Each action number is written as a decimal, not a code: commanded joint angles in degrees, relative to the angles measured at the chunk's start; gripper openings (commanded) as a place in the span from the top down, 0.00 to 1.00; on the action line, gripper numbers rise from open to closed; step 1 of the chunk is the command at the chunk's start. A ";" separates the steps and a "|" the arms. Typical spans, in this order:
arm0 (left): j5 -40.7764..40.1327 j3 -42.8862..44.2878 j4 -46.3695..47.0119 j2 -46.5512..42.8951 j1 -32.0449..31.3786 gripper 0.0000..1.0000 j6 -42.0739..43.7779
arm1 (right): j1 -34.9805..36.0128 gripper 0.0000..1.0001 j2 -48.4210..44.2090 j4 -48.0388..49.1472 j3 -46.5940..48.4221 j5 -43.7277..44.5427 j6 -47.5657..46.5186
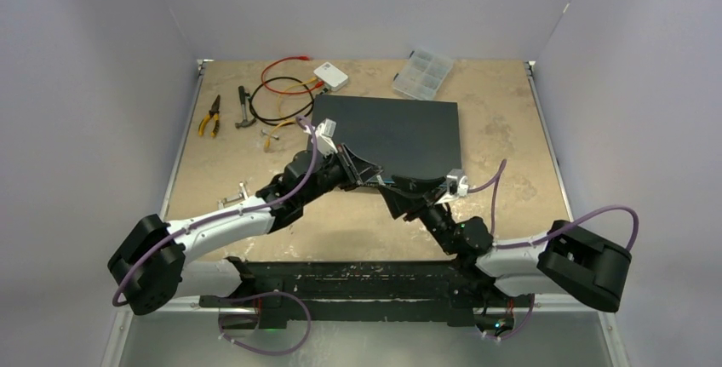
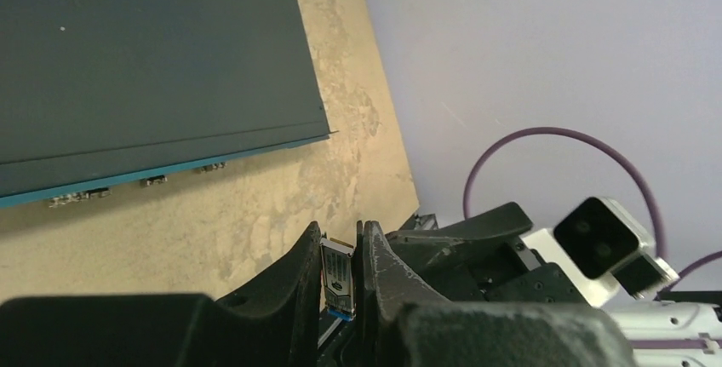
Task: Insert the plug into the switch port
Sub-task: Adjust the plug, then insert the plug into the switch port.
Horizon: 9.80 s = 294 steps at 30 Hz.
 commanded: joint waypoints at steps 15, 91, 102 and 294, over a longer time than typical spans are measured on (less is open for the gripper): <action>-2.51 7.86 -12.63 -1.12 -0.13 1.00 4.52 | -0.01 0.50 2.48 -2.48 5.18 -6.45 -15.85; 17.84 -10.86 32.73 -8.72 -0.13 0.71 12.53 | -16.13 1.00 7.22 24.54 4.81 -39.94 31.97; 14.58 -11.31 28.35 -9.21 -0.15 0.61 12.91 | -16.27 1.00 2.62 19.32 5.56 -40.86 30.22; -9.87 -9.51 -12.93 12.36 14.23 0.29 30.06 | 13.01 1.00 19.95 -38.27 11.05 43.96 3.69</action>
